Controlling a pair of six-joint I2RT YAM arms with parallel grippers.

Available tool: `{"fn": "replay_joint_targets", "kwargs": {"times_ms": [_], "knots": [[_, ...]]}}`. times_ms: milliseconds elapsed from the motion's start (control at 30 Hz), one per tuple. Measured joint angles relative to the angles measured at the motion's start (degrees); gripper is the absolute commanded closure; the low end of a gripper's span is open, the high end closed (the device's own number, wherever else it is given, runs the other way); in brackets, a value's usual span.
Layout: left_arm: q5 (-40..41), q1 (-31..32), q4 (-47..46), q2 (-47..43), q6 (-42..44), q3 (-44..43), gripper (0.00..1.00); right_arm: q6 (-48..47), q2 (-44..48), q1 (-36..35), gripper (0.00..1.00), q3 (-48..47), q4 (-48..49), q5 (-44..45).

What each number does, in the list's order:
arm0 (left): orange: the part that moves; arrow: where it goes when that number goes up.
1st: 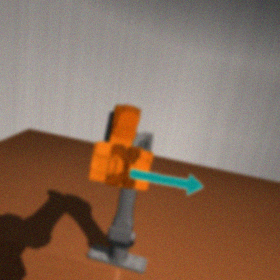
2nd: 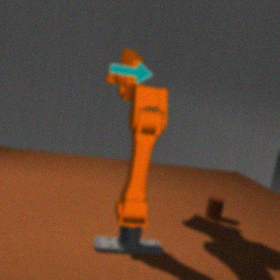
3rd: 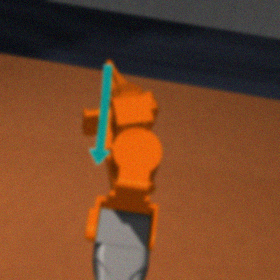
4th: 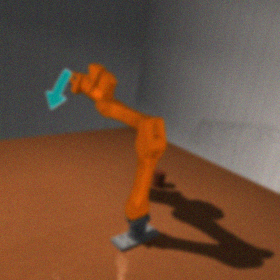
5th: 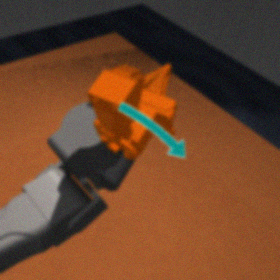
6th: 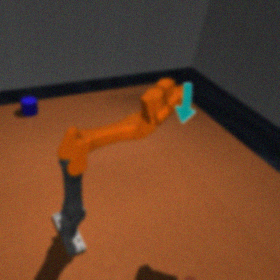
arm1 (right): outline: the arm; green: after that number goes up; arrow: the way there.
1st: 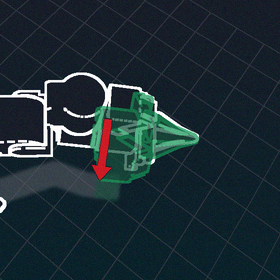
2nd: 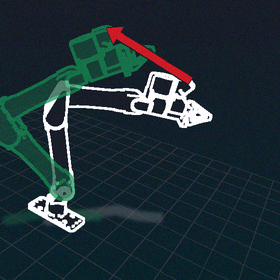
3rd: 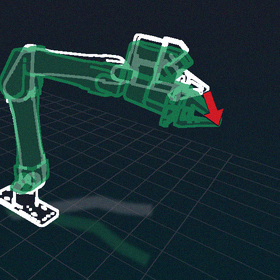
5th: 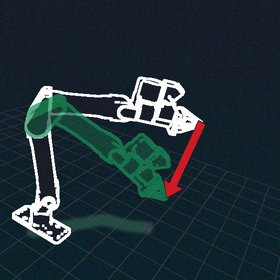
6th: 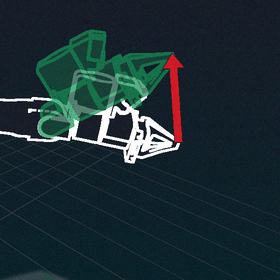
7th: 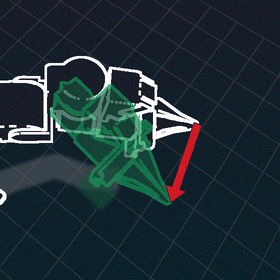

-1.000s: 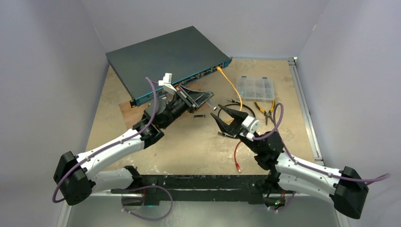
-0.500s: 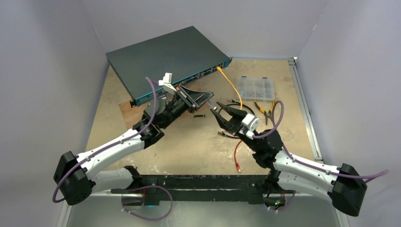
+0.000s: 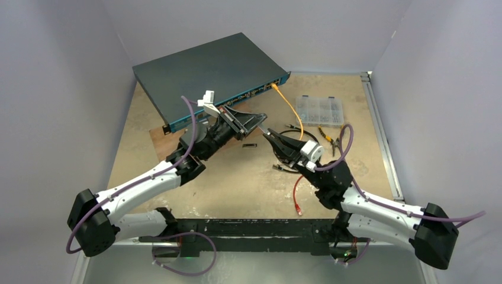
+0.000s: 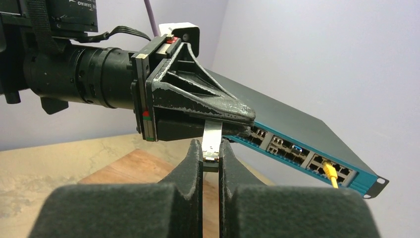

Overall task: Insert the plug into the switch port
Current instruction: Adjust the plug, then insert the plug into the switch port.

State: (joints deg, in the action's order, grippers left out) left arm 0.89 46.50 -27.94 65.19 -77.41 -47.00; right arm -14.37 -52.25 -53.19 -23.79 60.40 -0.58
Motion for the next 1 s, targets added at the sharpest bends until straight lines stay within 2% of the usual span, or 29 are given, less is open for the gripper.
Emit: {"fn": "replay_joint_targets", "kwargs": {"times_ms": [67,233,300,333,533,700,900,1000], "knots": [[0.0,-0.1,0.0,0.0,0.0,0.0,0.79,0.2,0.0,0.0,1.00,-0.2,-0.3,0.2],[0.2,-0.1,2.8,-0.2,2.2,-0.4,0.31,0.8,0.3,0.0,1.00,-1.5,-2.6,1.2],[0.7,-0.1,5.6,-0.3,3.9,-1.4,0.17,1.1,0.7,0.0,1.00,-2.2,-4.0,1.7],[1.1,-0.2,7.4,-0.4,4.8,-2.3,0.14,1.3,0.9,0.0,1.00,-2.5,-4.7,2.3],[4.4,-2.3,20.1,-1.7,10.8,-11.9,0.11,2.2,2.6,0.0,1.00,-3.2,-7.4,4.4],[6.6,-7.3,30.1,-2.4,18.7,-22.7,0.10,3.2,2.9,0.0,1.00,-3.3,-9.0,5.6],[5.5,-18.9,37.3,-2.4,24.2,-30.7,0.09,3.7,2.8,0.0,1.00,-3.7,-10.4,5.8],[2.4,-28.2,40.4,-2.4,25.1,-32.3,0.09,3.8,2.8,0.0,1.00,-3.7,-10.5,5.8]]}}
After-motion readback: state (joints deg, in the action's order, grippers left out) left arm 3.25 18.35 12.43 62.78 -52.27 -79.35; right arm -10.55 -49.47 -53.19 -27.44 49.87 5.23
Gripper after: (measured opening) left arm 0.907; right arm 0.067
